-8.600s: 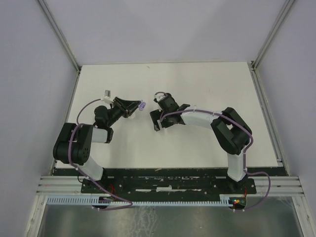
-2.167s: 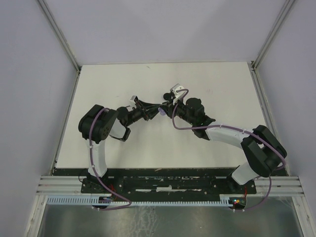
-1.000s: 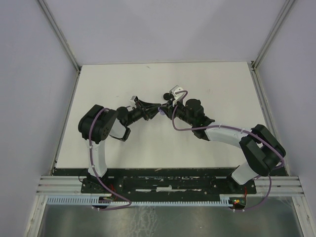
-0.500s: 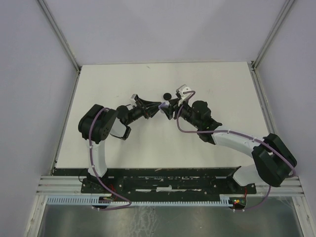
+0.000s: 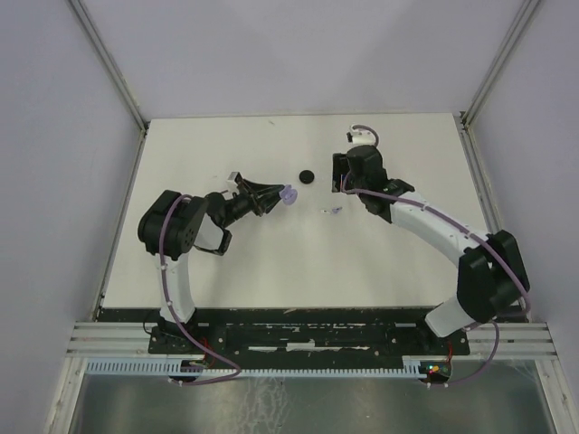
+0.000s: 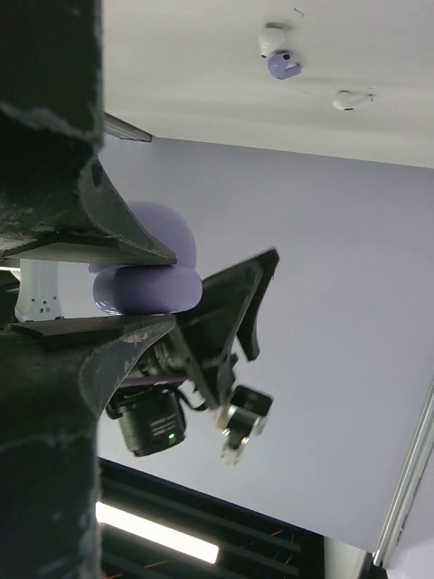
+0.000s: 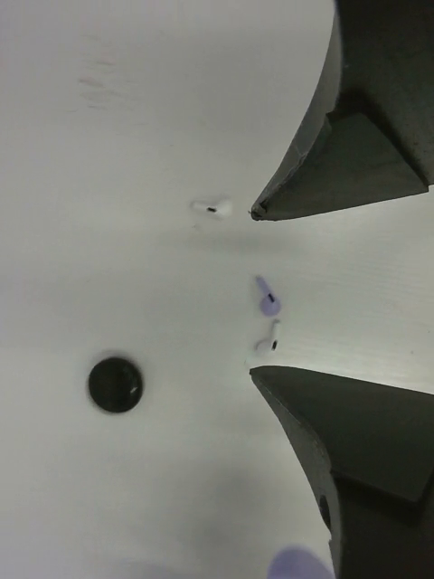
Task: Insert the wireless bluetooth earbuds into the charging case
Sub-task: Pick up the earbud from the center of the board.
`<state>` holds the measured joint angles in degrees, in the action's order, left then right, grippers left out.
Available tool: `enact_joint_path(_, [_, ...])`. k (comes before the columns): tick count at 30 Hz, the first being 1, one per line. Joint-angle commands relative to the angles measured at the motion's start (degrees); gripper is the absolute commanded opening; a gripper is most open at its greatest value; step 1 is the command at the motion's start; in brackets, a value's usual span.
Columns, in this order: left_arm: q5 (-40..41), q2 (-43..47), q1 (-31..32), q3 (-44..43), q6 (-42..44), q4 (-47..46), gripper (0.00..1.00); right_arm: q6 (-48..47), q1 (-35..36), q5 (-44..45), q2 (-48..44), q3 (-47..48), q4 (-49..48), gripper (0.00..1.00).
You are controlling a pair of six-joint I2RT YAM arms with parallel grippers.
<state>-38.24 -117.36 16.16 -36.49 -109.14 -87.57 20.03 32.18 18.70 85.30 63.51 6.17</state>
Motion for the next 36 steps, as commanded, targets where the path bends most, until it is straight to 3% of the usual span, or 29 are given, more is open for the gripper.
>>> enact_joint_path(1, [-4.03,2.43,-0.78,-0.44,3.57,-11.52,0.03,1.49,-1.45,0.10,8.29,6.13,17.67,0.74])
enact_joint_path(9, [-5.14,2.45,-0.87,-0.43,3.98,-11.46,0.03,-0.70,-1.49,1.31,17.76,9.72,21.50,0.74])
enact_joint_path(36, [-5.36,1.34,-1.74,-0.28,3.94,-11.57,0.03,-2.81,-1.43,0.09,27.20,12.51,17.02,0.73])
